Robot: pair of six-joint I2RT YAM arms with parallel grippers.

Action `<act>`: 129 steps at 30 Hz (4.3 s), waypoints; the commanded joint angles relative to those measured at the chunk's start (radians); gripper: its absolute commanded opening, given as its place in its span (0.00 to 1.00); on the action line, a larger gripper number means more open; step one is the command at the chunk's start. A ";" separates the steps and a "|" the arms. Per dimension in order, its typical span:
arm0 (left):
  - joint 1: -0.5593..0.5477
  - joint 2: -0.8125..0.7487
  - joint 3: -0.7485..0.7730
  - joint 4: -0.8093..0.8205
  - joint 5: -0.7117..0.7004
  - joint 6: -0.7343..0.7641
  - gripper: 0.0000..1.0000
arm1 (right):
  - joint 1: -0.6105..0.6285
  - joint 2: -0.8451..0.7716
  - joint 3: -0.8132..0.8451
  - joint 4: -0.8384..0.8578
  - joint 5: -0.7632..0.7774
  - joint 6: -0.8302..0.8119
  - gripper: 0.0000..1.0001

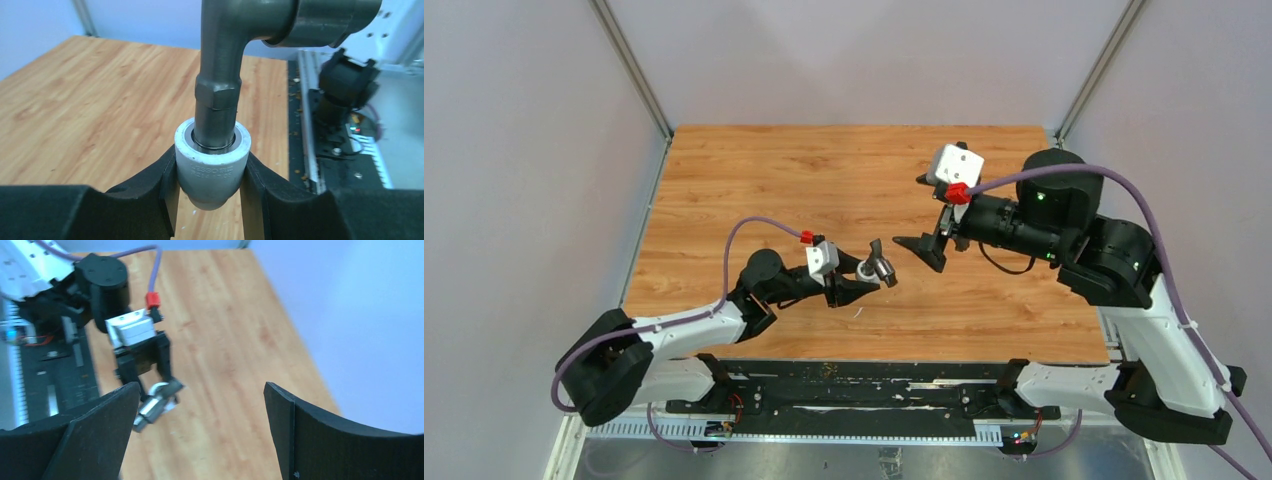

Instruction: Install the water faucets

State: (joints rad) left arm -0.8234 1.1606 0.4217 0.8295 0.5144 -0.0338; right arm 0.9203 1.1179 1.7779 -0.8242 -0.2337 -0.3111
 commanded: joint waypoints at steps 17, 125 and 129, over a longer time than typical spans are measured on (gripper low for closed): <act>0.084 0.247 0.154 0.502 0.638 -0.446 0.00 | -0.004 0.067 0.064 -0.547 -0.400 -1.082 0.99; 0.076 -0.234 -0.001 -0.062 0.109 0.047 0.00 | -0.011 -0.175 -0.291 -0.029 -0.150 -0.062 0.99; 0.114 -0.197 0.067 -0.148 0.349 0.048 0.00 | -0.011 -0.264 -0.350 -0.092 -0.351 -0.504 1.00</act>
State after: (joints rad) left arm -0.7349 0.9428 0.4019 0.7033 0.5632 0.0498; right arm 0.9154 0.9173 1.4696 -0.8635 -0.3801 -0.3153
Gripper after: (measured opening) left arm 0.416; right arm 0.993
